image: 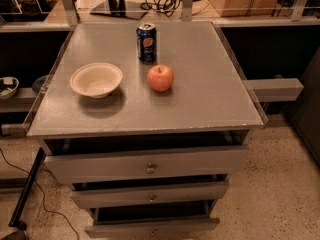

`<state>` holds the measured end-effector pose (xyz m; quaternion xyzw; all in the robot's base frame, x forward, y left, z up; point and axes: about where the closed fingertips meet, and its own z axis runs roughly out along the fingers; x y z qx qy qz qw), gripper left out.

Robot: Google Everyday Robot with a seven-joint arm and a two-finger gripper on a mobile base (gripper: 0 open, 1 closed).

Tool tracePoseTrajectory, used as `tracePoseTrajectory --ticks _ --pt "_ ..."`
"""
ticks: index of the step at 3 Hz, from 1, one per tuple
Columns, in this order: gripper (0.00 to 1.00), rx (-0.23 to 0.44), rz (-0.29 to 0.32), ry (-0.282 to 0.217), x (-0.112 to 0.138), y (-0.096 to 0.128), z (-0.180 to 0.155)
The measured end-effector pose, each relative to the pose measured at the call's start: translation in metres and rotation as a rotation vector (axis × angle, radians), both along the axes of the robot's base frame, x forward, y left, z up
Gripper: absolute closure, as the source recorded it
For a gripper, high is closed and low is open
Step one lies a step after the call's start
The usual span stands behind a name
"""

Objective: Open bottom drawer

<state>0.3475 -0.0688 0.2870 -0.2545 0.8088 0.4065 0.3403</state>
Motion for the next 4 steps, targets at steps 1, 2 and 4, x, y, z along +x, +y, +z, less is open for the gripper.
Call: tracePoseTrajectory --ticks 1,2,4 --pt "0.19 0.000 0.000 0.000 0.0000 0.0001 0.0000" --pt "0.00 0.000 0.000 0.000 0.0000 0.0001 0.0000" --pt "0.00 -0.039 -0.005 -0.012 0.0027 0.0006 -0.0023"
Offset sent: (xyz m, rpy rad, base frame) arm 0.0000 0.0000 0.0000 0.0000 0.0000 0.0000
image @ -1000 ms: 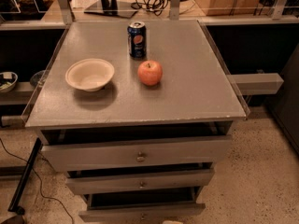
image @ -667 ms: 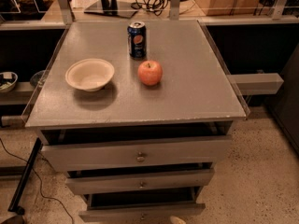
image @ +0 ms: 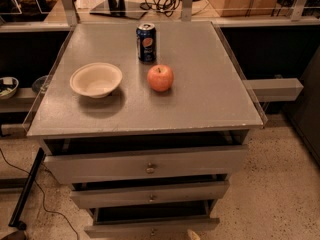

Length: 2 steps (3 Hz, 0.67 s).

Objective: Open bottom drawer

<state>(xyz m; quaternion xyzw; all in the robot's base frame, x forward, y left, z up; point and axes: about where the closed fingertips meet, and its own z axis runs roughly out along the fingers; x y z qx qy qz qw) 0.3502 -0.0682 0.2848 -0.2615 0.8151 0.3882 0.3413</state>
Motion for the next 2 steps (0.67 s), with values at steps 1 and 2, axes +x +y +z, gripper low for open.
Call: tracePoseTrajectory --ticks 1,2 --pt "0.00 -0.136 0.073 -0.046 -0.007 0.014 -0.001" --pt "0.00 -0.274 0.180 -0.039 -0.032 0.032 -0.009"
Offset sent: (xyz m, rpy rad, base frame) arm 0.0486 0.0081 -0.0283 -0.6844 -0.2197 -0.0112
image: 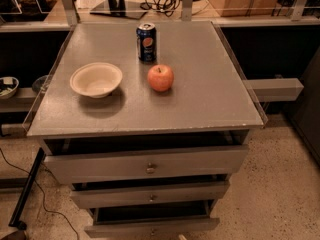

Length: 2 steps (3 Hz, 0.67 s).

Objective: Open bottom drawer

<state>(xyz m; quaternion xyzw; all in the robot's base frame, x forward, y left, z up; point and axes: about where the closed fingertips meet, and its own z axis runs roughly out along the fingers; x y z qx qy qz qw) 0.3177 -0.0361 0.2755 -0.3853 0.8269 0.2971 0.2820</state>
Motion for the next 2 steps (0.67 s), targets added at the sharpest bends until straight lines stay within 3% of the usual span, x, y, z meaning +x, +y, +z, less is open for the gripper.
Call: tracePoseTrajectory --ticks 1,2 --pt "0.00 -0.042 0.052 -0.031 0.0026 0.0211 -0.0039" --pt "0.00 -0.042 0.051 -0.031 0.0030 0.0211 -0.0042"
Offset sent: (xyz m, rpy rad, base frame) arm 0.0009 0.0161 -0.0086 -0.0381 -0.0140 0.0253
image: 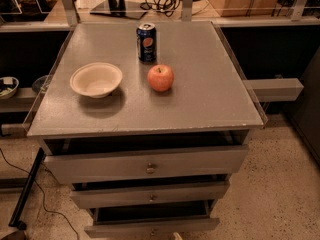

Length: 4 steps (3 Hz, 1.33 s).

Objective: Open bottom drawer

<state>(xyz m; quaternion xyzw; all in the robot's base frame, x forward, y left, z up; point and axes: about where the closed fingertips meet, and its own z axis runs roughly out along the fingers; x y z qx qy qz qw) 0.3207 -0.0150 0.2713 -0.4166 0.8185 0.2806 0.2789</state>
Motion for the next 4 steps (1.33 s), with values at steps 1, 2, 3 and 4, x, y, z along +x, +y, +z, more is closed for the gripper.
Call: tracePoseTrajectory --ticks 1,2,3,4 --pt "0.00 -0.018 -0.038 -0.014 0.015 0.003 -0.003" --pt "0.00 -0.031 -0.060 -0.045 0.036 0.009 -0.001" --pt "0.00 -0.038 -0.069 -0.069 0.052 0.015 0.000" --pt "0.00 -0.039 -0.068 -0.054 0.063 0.023 -0.011"
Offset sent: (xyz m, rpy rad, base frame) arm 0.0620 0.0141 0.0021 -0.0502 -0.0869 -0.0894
